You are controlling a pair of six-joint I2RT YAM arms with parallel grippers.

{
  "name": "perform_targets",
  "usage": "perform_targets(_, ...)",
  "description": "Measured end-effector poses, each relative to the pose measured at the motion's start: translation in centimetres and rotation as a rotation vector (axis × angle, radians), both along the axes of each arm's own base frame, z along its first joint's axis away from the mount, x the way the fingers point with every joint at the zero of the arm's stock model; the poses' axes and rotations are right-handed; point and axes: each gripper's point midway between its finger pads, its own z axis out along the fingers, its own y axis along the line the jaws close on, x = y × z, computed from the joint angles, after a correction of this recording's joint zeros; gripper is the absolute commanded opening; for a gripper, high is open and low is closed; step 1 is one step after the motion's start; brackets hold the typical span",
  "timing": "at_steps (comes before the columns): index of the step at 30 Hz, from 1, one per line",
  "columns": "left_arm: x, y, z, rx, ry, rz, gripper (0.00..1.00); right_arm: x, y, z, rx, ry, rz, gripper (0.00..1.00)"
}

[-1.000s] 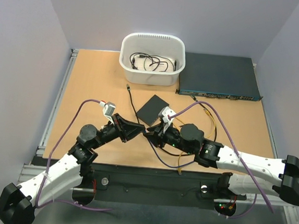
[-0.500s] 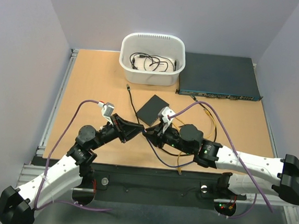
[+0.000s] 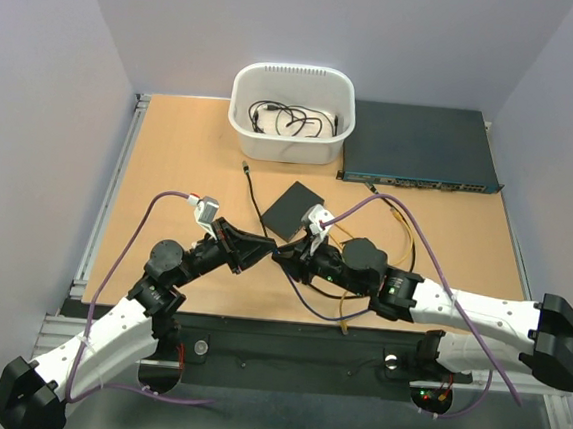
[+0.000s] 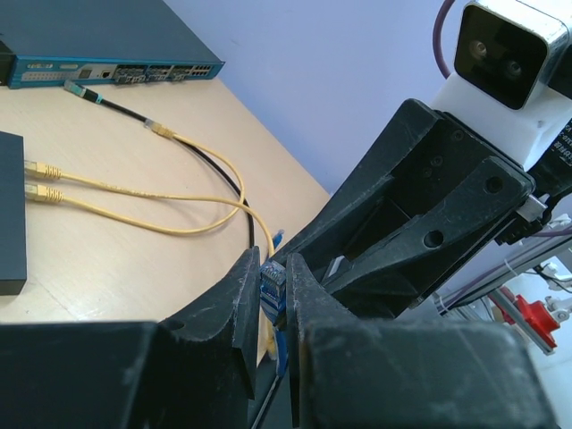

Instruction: Insert the plug into the switch port

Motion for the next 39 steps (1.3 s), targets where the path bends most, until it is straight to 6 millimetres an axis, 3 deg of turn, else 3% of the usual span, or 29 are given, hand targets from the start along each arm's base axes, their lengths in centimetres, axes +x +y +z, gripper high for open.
perform_targets(6, 0.0, 0.1, 0.1, 0.003, -0.009, 0.005, 0.00, 0.0, 0.2, 0.0, 0.008, 0.007, 0.002, 0.22)
perform_targets(14, 0.0, 0.1, 0.0, 0.010, -0.023, 0.007, 0.00, 0.0, 0.3, -0.1, 0.013, 0.015, -0.001, 0.00)
perform_targets(17, 0.0, 0.1, 0.0, 0.012, -0.024, 0.007, 0.00, 0.0, 0.2, -0.1, 0.014, 0.015, -0.002, 0.01)
perform_targets(20, 0.0, 0.1, -0.2, 0.020, -0.019, 0.004, 0.28, -0.1, 0.2, -0.4, 0.017, 0.013, -0.001, 0.01)
perform_targets(21, 0.0, 0.1, -0.3, 0.023, -0.016, 0.003, 0.45, -0.1, 0.1, -0.5, 0.016, 0.014, -0.002, 0.00)
perform_targets(23, 0.0, 0.1, -0.5, 0.029, -0.008, 0.004, 0.62, 0.0, 0.0, -0.8, 0.011, 0.014, -0.007, 0.00)
perform_targets(24, 0.1, 0.1, -0.6, 0.033, -0.005, 0.007, 0.62, 0.0, -0.1, -1.0, 0.006, 0.016, -0.014, 0.00)
perform_targets(25, 0.3, 0.1, -0.5, 0.037, 0.001, 0.015, 0.71, 0.3, -0.3, -1.3, -0.007, 0.018, -0.034, 0.00)
perform_targets(28, 1.0, 0.2, 0.2, 0.038, -0.003, 0.048, 0.81, 1.2, -1.3, -2.5, -0.052, 0.025, -0.099, 0.01)
perform_targets(32, 2.5, 0.5, 0.3, 0.057, 0.011, 0.116, 0.83, 2.4, -2.9, -4.4, -0.124, 0.043, -0.174, 0.00)
perform_targets(39, 6.9, 1.5, -3.0, 0.187, 0.101, 0.303, 0.83, 6.8, -7.7, -8.2, -0.259, 0.118, -0.375, 0.00)
